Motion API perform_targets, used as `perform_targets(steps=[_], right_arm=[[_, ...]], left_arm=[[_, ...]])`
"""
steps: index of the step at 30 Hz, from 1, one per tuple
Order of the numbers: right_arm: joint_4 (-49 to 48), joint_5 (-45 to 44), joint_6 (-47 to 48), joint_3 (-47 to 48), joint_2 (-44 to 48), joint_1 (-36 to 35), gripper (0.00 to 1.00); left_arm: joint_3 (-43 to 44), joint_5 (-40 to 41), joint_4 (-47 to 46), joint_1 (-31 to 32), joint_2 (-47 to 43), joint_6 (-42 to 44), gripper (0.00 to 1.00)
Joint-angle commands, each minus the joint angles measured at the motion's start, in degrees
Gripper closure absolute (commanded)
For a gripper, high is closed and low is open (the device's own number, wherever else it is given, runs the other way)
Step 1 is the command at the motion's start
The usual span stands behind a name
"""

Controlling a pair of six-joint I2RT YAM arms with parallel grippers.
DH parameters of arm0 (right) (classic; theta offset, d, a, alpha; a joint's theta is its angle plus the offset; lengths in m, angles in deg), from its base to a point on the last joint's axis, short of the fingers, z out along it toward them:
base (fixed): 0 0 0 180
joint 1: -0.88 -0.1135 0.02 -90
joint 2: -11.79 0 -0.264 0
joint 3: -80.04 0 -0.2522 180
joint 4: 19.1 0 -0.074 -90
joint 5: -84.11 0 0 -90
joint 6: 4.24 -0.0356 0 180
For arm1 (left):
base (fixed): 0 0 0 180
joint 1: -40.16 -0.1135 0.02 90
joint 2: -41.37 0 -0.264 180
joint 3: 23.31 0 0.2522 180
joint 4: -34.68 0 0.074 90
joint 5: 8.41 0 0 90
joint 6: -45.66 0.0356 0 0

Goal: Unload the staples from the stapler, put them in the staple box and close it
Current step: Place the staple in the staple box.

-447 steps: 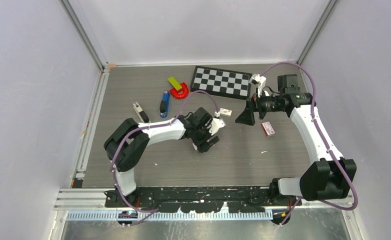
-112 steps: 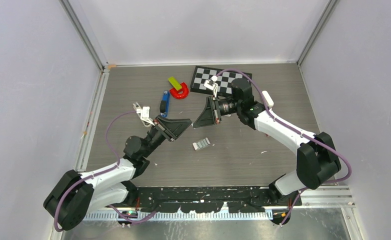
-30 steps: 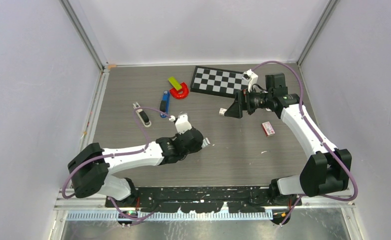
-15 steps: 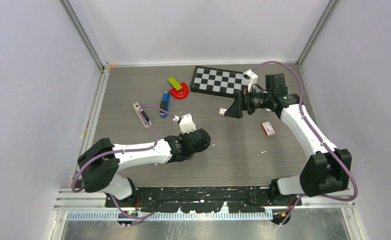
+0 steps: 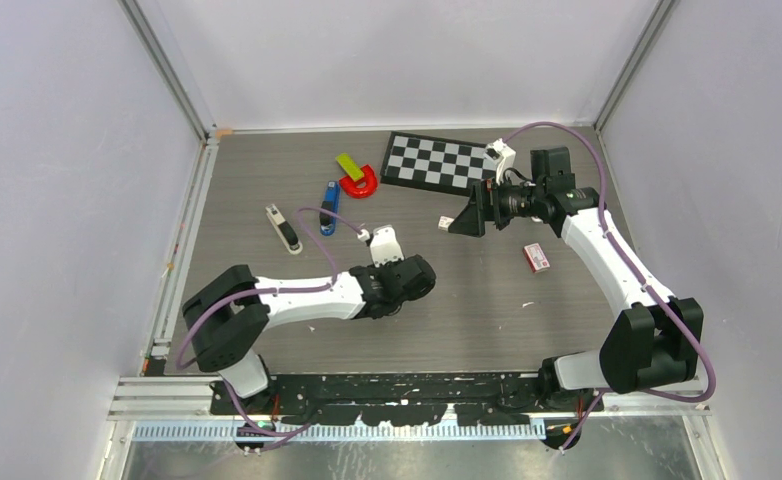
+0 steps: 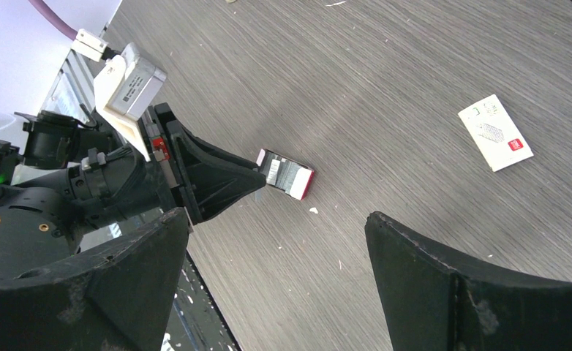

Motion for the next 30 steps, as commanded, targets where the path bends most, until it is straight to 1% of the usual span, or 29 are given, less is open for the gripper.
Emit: perform_targets(steps=[1, 14, 30], right_arm=[[-0.68, 1.39, 0.67, 1.40, 1.94, 0.31, 0.05], [-0.68, 1.92, 0.66, 1.40, 1.69, 0.27, 0.05], [-0.68, 2.18, 0.66, 1.41, 1.42, 0.30, 0.05]], left_arm=[[3.17, 4.59, 0.46, 0.17, 1.76, 0.81, 0.95], [3.92, 7.01, 0.47, -0.98, 4.17, 0.56, 0.95], [5.46, 7.69, 1.36, -2.53, 6.65, 0.48, 0.94]])
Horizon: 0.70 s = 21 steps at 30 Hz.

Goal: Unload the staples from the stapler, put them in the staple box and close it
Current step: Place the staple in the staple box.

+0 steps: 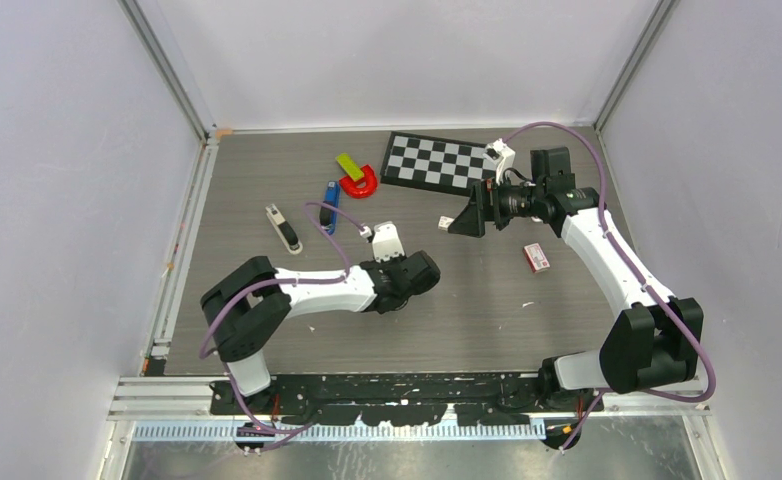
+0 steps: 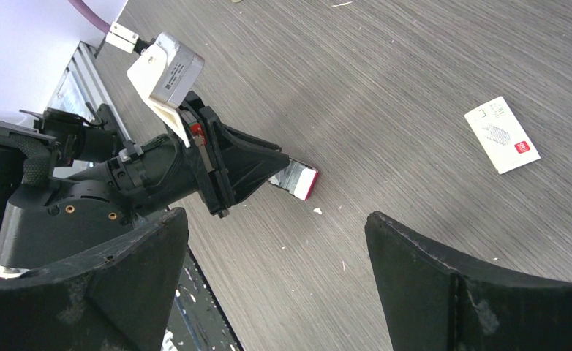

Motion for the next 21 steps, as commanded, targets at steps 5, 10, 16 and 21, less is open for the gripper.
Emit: perform_targets(steps=[5, 10, 16, 21], right_arm=[[-0.60, 1.41, 0.66, 1.41, 1.52, 0.27, 0.05], [-0.59, 1.50, 0.66, 1.37, 1.54, 0.27, 0.05], [-0.59, 1.68, 0.66, 1.41, 1.61, 0.36, 0.05], [-0.60, 1.68, 0.66, 1.39, 1.62, 0.47, 0.05]], left_arm=[[2.25, 3.51, 0.60, -0.98, 0.63, 0.29, 0.94], [2.56, 3.19, 0.19, -1.31, 1.07, 0.75, 0.94], [2.68, 2.84, 0.28, -1.81, 1.78, 0.72, 0.94], [2.81, 2.41, 0.05, -1.96, 2.06, 0.76, 0.94]])
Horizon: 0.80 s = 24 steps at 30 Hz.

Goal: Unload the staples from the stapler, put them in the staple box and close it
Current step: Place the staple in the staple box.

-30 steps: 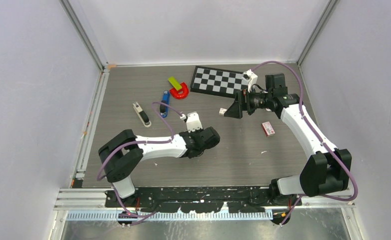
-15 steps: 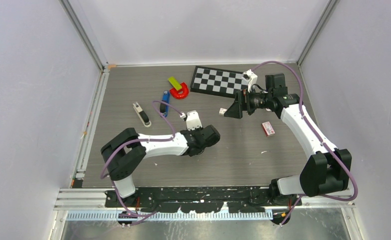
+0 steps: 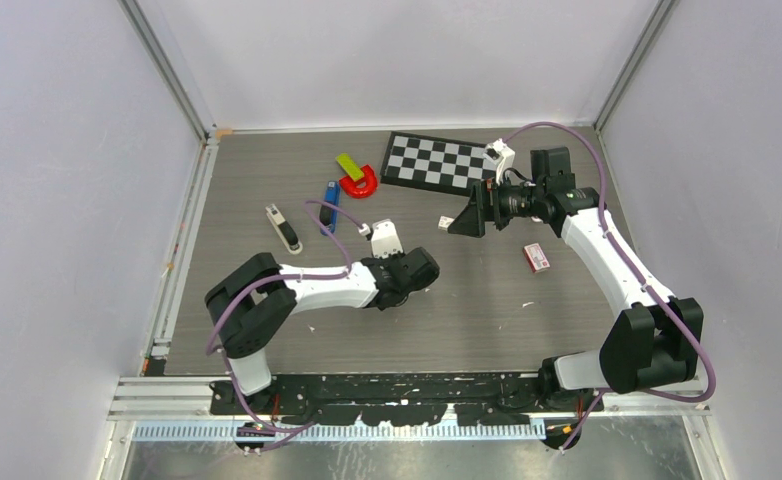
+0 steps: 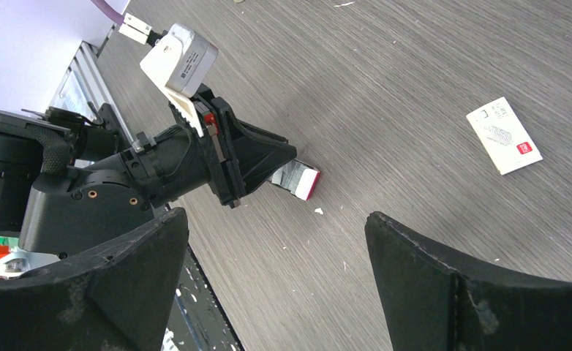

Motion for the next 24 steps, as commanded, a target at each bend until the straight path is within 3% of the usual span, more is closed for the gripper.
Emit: perform_targets(steps=[1, 24], right_arm=[[-0.60, 1.33, 0.66, 1.41, 1.62, 0.47, 0.05], [-0.61, 1.70, 0.58, 1.41, 1.79, 0.50, 0.05]], left_arm=[[1.94, 2.09, -0.05, -0.44, 0.29, 0.68, 0.94], [0.74, -2.19, -0.57, 0.41, -0.34, -1.41, 0.94]])
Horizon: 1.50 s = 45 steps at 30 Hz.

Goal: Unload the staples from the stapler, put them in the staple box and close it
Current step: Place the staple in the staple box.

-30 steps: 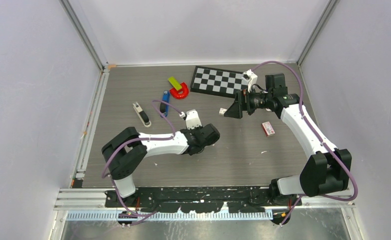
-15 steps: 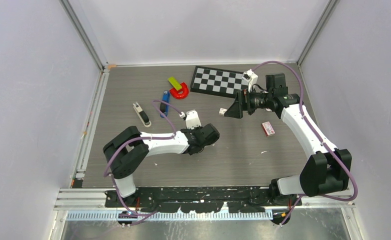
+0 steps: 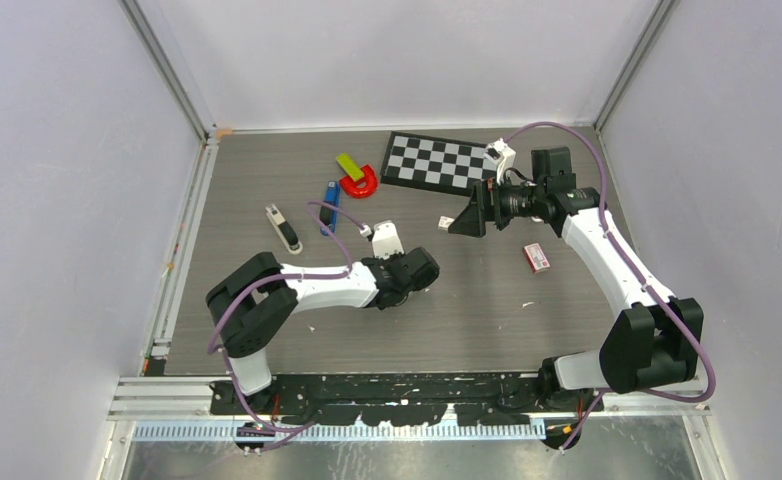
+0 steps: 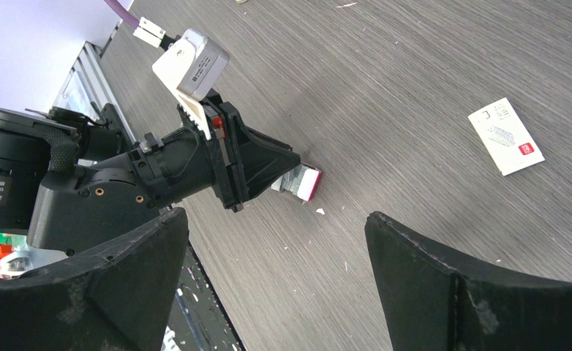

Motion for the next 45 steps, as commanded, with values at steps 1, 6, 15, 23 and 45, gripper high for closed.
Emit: perform_targets(steps=[1, 6, 15, 23, 45], right_arm=[[-0.62, 1.21, 0.58, 1.40, 1.79, 0.24, 0.05], [-0.62, 1.30, 0.58, 1.41, 1.73, 0.21, 0.05], [-0.62, 1.40, 0.58, 1.39, 1.88, 0.28, 0.05], [-0.62, 1.49, 0.49, 1.41, 1.88, 0.27, 0.05], [-0.45, 1.84, 0.49, 1.41, 1.88, 0.28, 0.05]], left_arm=[[0.75, 0.54, -0.33, 0.37, -0.68, -1.01, 0.94], [0.82, 0.64, -0.28, 0.39, -0.77, -1.00, 0.94], [1.09, 0.90, 0.26, 0.48, -1.60, -0.67, 0.93], [1.31, 1.19, 0.18, 0.53, -3.23, -0.04, 0.93], [0.84, -2.19, -1.54, 0.86, -2.56, -0.90, 0.93]])
